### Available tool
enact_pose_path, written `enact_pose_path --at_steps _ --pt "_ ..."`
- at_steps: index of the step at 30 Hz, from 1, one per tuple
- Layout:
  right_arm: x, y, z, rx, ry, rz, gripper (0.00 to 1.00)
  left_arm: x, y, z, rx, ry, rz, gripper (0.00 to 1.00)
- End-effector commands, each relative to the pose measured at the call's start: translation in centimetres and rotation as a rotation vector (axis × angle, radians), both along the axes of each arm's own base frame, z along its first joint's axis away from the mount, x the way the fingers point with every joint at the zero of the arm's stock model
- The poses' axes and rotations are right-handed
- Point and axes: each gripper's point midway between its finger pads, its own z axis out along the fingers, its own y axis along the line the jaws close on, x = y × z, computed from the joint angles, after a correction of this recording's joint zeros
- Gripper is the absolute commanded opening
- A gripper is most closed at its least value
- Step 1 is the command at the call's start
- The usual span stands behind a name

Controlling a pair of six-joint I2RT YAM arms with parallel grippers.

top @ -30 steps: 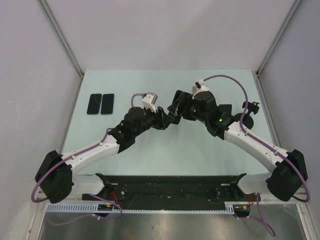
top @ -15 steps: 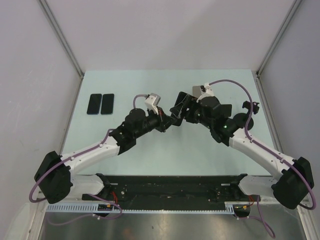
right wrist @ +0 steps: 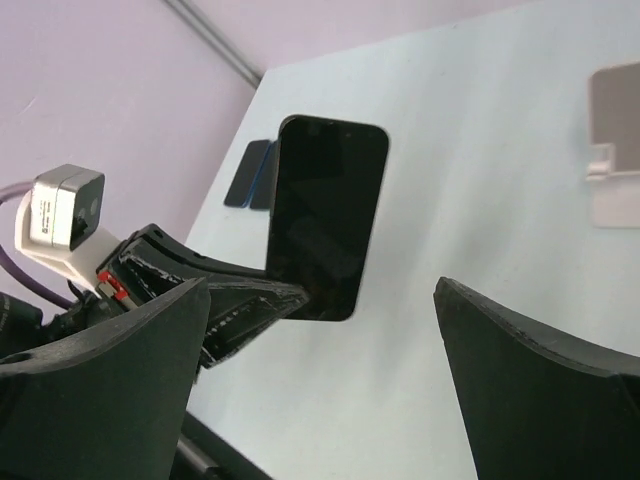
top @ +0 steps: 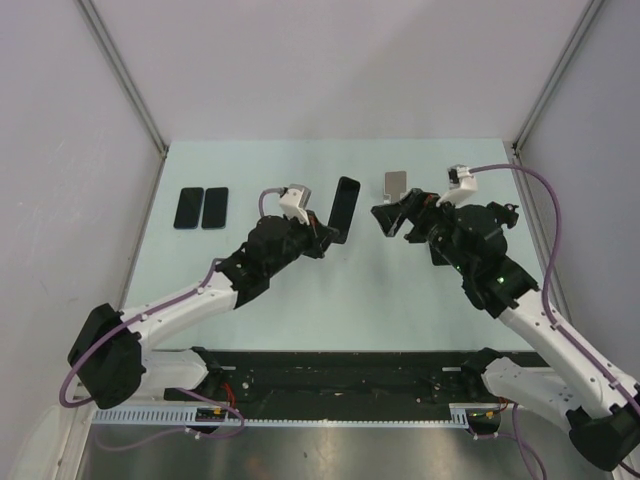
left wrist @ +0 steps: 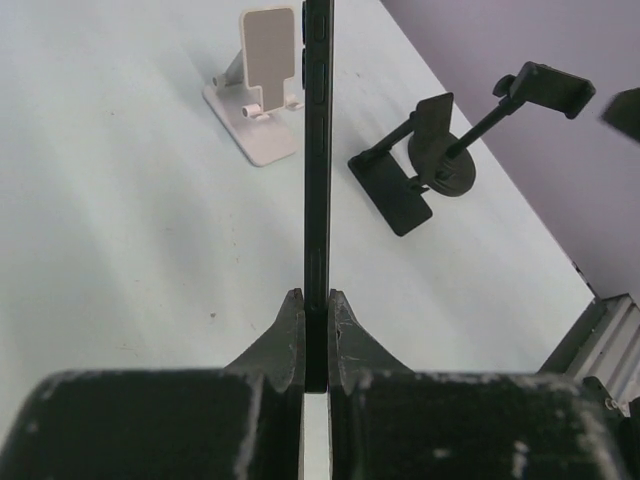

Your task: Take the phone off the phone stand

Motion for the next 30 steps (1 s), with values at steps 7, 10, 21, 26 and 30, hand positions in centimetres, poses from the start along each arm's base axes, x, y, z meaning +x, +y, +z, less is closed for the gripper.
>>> enact_pose_path --at_steps 7,10,21,26,30 --pt "-1.6 -6.5 -1.2 -0.195 -0.124 -0.136 1.0 5.1 7.2 0.6 -0.009 -0.018 0.228 0.0" --pt "-1.7 -7.3 -1.7 -0.212 -0.141 -0.155 1.0 6.3 9.9 -0.5 0.007 0.018 0.287 0.0" --pt "-0.7 -7.9 -3.3 -0.238 -0.137 -0.163 1.0 9.4 19.2 -5.2 0.058 0.205 0.468 0.0" --pt "-0.2 -8.1 -4.3 -0.251 -0.128 -0.161 1.0 10.7 20.6 -6.9 0.088 0.254 0.485 0.0" --pt "0.0 -8.0 -4.6 -0.265 -0.127 -0.149 1.0 12.2 22.1 -8.3 0.083 0.301 0.513 0.01"
